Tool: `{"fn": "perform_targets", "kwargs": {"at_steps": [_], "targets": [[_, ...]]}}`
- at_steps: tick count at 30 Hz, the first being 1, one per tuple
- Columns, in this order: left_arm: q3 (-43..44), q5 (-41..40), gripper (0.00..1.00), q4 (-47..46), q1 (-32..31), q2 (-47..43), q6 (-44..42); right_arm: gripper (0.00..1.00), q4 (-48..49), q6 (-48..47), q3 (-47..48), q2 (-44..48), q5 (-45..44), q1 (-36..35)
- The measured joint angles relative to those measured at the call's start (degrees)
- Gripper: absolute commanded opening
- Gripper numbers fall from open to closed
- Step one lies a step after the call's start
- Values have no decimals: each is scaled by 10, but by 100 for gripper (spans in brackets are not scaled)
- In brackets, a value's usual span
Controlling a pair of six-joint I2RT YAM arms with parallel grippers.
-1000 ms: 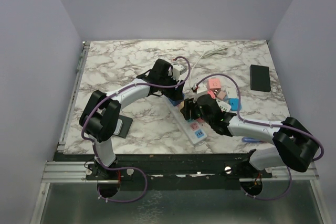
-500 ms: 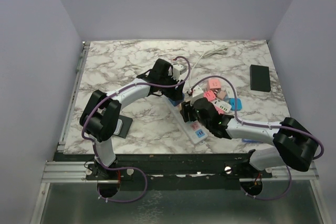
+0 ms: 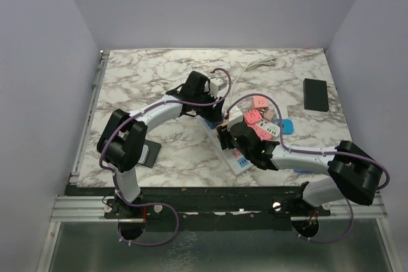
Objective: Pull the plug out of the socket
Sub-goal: Remove the plug from the socket.
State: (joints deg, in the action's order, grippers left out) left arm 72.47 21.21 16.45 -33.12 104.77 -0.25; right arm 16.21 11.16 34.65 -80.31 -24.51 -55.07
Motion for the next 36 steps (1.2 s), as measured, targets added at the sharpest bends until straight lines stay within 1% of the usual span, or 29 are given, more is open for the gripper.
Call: {"fn": "perform_targets", "kwargs": {"at_steps": [5, 11, 16, 21, 24, 26, 28, 31, 36], "targets": [[1, 0, 0, 1, 0, 1, 0, 1, -5, 9, -1, 10, -1, 0], [2, 0, 0, 2, 0, 2, 0, 1, -11, 21, 6, 57, -1, -4], [2, 0, 0, 3, 0, 2, 0, 1, -34, 17, 23, 87, -1, -4], [2, 0, 0, 3, 0, 2, 0, 1, -86, 9, 27, 134, -22, -3], [2, 0, 0, 3, 0, 2, 0, 1, -139, 14, 47, 151, -51, 7], [2, 0, 0, 3, 0, 0, 0, 1, -171, 20, 61, 158, -64, 28], [2, 0, 0, 3, 0, -3, 0, 1, -195, 25, 66, 167, -65, 66], [0, 0, 0, 1, 0, -6, 0, 1, -226, 30, 67, 178, -52, 147], [-12, -6, 0, -12, -3, -15, 0, 1, -296, 30, 102, 156, 17, 283]]}}
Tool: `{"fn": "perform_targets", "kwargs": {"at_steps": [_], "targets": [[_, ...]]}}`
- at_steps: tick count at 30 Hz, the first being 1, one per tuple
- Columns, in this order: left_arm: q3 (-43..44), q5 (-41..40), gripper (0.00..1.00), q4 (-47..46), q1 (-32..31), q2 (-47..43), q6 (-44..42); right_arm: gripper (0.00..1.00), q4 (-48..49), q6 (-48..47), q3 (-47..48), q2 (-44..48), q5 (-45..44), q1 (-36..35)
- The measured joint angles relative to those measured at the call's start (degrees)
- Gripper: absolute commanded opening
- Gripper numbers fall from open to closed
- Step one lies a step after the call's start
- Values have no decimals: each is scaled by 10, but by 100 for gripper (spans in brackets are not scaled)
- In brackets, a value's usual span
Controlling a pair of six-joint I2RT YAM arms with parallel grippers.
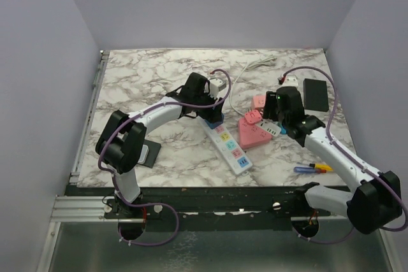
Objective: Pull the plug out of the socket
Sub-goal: Remove the plug from the socket, then place the plug at the center of the board.
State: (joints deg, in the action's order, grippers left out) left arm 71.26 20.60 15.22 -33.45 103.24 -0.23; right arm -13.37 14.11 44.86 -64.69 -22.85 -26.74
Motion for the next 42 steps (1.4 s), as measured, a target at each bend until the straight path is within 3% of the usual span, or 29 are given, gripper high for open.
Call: {"fn": "perform_targets", "kwargs": {"at_steps": [7, 17, 23, 31, 38, 42], "targets": [[-18, -18, 3, -7, -3, -16, 10, 1, -86, 3, 54, -66, 97, 126], [-33, -37, 4, 3, -4, -38, 28, 1, -169, 31, 54, -94, 127, 229], [-41, -43, 4, 10, -4, -49, 33, 1, -197, 40, 56, -150, 123, 240], [-42, -44, 5, 12, -4, -50, 35, 24, -210, 41, 100, -199, 122, 239], [-42, -45, 6, 12, -4, -50, 36, 61, -205, 43, 129, -232, 123, 242], [-42, -46, 10, 13, -4, -51, 36, 69, -188, 45, 135, -242, 123, 242]]}}
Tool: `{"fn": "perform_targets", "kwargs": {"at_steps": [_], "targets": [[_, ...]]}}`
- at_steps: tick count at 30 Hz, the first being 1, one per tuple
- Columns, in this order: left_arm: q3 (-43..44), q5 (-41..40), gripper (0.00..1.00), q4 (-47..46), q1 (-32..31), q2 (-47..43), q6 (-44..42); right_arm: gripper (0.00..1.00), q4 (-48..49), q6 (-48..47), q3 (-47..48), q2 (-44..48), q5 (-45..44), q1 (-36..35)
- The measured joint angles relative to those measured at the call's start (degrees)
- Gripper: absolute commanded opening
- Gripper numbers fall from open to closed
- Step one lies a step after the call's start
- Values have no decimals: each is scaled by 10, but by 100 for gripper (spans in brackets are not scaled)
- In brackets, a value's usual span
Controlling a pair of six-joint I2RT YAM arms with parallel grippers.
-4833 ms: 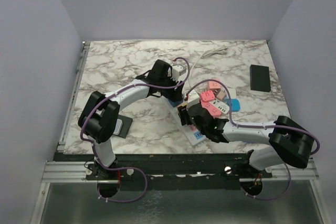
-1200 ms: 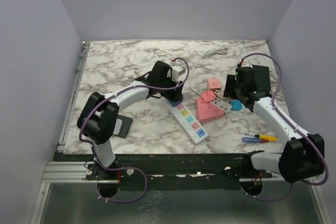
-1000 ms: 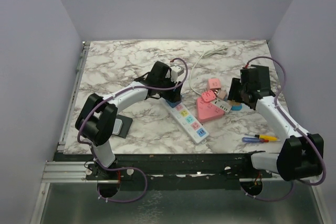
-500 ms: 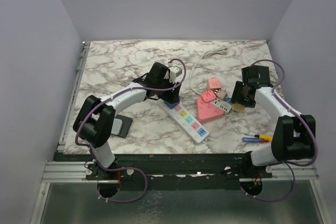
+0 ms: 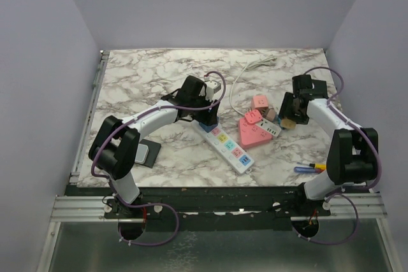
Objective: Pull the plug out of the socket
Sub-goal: Place the plug at the center of the board.
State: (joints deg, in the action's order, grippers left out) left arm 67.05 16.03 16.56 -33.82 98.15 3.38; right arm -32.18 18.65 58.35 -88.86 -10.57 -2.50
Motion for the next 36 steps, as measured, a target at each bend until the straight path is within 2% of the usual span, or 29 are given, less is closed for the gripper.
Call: {"fn": "perform_targets", "kwargs": {"at_steps": [8, 10, 16, 18, 25, 33, 36], "targets": [[0, 0, 34, 1, 0, 0, 0, 84, 5, 3, -4, -9, 8, 0], [0, 0, 44, 2, 0, -1, 0, 87, 6, 3, -5, -6, 8, 0], [-1, -1, 69, 4, 0, -2, 1, 90, 6, -5, -10, 33, 8, 0], [-4, -1, 75, 4, 0, -6, 1, 90, 6, -7, -10, 49, 7, 0], [-32, -11, 87, 27, 0, -15, 2, 90, 42, -14, -40, 141, 22, 0], [-45, -20, 92, 25, 2, -37, 2, 90, 138, -38, -83, 226, 134, -10], [-60, -19, 94, 10, 13, -73, 4, 90, 178, -47, -100, 237, 160, -42]]}}
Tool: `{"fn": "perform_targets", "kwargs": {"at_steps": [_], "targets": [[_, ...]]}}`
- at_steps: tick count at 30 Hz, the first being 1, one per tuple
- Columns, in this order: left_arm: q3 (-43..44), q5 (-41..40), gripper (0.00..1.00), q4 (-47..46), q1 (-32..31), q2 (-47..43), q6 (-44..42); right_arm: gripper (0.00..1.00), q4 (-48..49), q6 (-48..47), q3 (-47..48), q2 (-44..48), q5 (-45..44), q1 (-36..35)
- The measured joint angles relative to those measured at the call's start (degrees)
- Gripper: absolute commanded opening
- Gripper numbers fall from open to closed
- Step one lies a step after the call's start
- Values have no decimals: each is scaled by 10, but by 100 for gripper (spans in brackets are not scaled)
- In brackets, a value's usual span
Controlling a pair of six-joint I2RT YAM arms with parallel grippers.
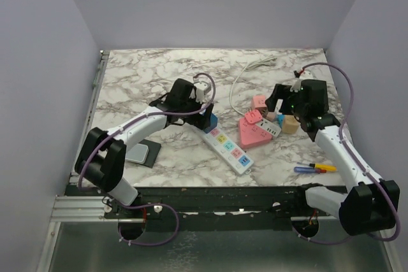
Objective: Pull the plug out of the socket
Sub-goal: Place the plug at the center of the board, then remove the plug from the socket.
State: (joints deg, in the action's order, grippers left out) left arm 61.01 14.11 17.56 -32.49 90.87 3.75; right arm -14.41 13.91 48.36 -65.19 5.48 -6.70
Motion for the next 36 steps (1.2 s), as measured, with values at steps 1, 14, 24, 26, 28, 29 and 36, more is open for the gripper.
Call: {"fn": "perform_targets", "kwargs": {"at_steps": [1, 14, 24, 26, 28, 29, 36], "targets": [[-5, 1, 94, -7, 7, -12, 1, 90, 10, -1, -3, 1, -1, -15], [-28, 10, 94, -71, 178, -78, 64, 89, 217, -23, -22, -68, -71, -271], [-37, -7, 93, -76, 200, -78, 88, 90, 238, -51, 57, -234, -104, -396], [-37, -7, 93, -76, 200, -78, 89, 90, 238, -56, 75, -258, -112, -410], [-37, -7, 93, -76, 200, -78, 91, 90, 237, -60, 84, -276, -120, -417], [-37, -7, 93, -76, 200, -78, 91, 90, 237, -61, 87, -283, -125, -419], [-37, -7, 93, -76, 200, -78, 92, 89, 220, -69, 98, -315, -161, -421]]}}
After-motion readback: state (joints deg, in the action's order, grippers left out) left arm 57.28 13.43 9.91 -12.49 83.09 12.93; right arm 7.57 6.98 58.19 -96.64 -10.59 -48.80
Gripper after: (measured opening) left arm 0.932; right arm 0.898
